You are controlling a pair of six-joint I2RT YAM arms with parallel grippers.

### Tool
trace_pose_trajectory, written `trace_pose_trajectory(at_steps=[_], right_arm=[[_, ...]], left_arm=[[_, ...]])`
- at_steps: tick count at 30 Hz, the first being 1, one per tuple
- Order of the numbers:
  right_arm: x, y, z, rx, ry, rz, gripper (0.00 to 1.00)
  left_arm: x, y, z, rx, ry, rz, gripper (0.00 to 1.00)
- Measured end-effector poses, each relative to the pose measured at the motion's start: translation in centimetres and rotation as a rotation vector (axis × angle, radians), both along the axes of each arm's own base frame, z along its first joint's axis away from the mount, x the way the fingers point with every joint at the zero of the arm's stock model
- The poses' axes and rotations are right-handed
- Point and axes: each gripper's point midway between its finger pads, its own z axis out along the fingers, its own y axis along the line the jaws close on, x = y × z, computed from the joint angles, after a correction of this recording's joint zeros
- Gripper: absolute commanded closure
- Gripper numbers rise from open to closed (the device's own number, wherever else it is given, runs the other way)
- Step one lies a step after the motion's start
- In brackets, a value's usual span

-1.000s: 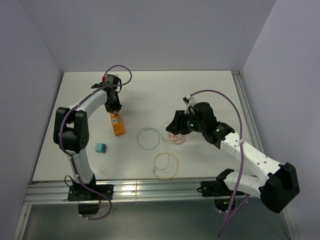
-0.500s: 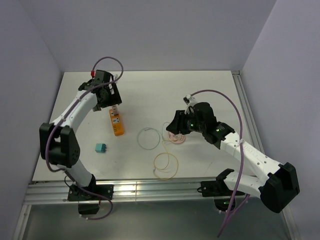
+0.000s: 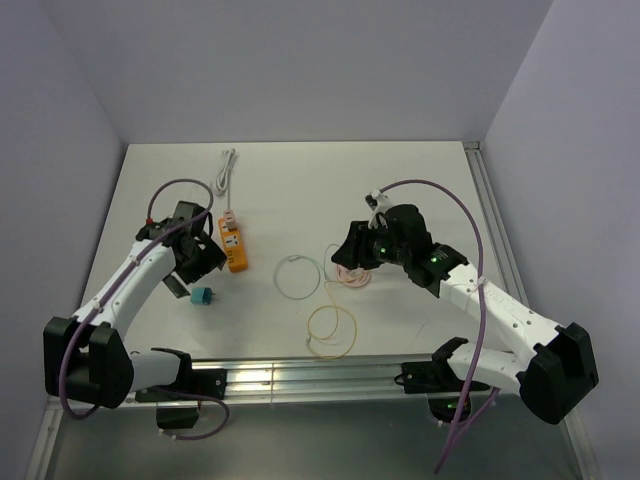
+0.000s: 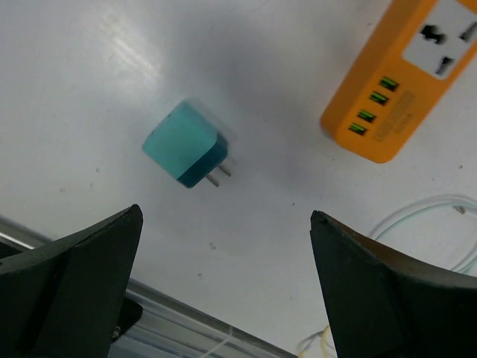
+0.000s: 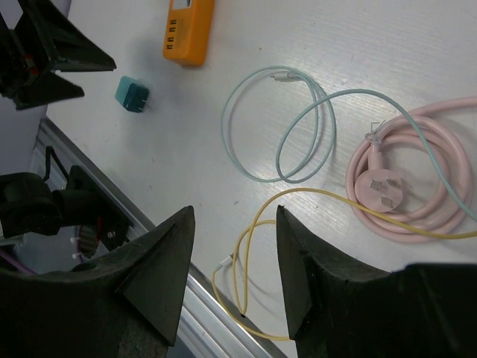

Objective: Insert the plug

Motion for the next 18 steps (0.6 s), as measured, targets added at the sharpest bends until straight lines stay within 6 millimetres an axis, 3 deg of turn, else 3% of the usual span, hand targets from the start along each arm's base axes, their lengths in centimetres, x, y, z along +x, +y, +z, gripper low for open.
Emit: trace_pose_trajectory(at_steps=[4, 18], right_arm=[[0.0, 0.0, 0.0, 0.001, 0.0, 0.001, 0.45], [-0.3, -0.1, 0.6, 0.014, -0.018, 0.003, 0.45]], left_arm=[[-1.8, 0.5, -0.5, -0.022, 0.023, 0.145, 0.01], [-2.2, 1.4, -3.9, -0.068, 0.113, 0.496, 0.0]])
